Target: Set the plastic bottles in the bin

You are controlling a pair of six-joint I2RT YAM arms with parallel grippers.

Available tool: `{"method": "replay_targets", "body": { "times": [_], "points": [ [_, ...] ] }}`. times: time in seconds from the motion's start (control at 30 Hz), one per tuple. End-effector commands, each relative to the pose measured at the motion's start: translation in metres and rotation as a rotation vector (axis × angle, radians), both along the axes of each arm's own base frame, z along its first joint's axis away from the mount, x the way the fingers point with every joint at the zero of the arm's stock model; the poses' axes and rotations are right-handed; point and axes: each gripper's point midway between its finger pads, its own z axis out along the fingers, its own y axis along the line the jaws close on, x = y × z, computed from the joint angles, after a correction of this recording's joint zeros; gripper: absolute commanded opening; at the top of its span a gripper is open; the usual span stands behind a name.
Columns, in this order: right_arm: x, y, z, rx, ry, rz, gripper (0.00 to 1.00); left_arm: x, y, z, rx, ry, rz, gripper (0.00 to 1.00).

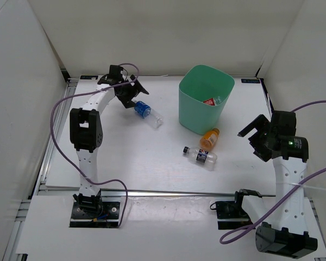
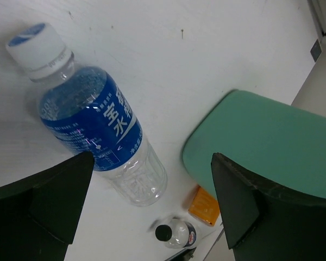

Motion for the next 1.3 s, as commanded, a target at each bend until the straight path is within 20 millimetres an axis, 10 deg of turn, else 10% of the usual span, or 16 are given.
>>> {"method": "replay_targets", "body": {
  "times": [0.0, 0.43, 0.8, 1.27],
  "points": [
    [0.008, -0.004, -0.001, -0.026, -0.017, -0.001, 1.00, -0.013, -0.015, 0.001, -0.019, 0.017, -0.059, 1.00],
    [0.009, -0.011, -0.003, -0.057, -0.003, -0.025, 1.00, -0.033, -0.029, -0.066, 0.047, 0.154, -0.140, 1.00],
    [0.008, -0.015, -0.007, -0.070, 0.008, -0.036, 1.00, -0.040, -0.035, -0.075, 0.023, 0.158, -0.228, 0.58],
    [0.008, -0.011, -0.010, -0.049, 0.014, -0.032, 1.00, -0.074, -0.039, -0.096, -0.027, 0.243, -0.308, 0.87]
  ]
}}
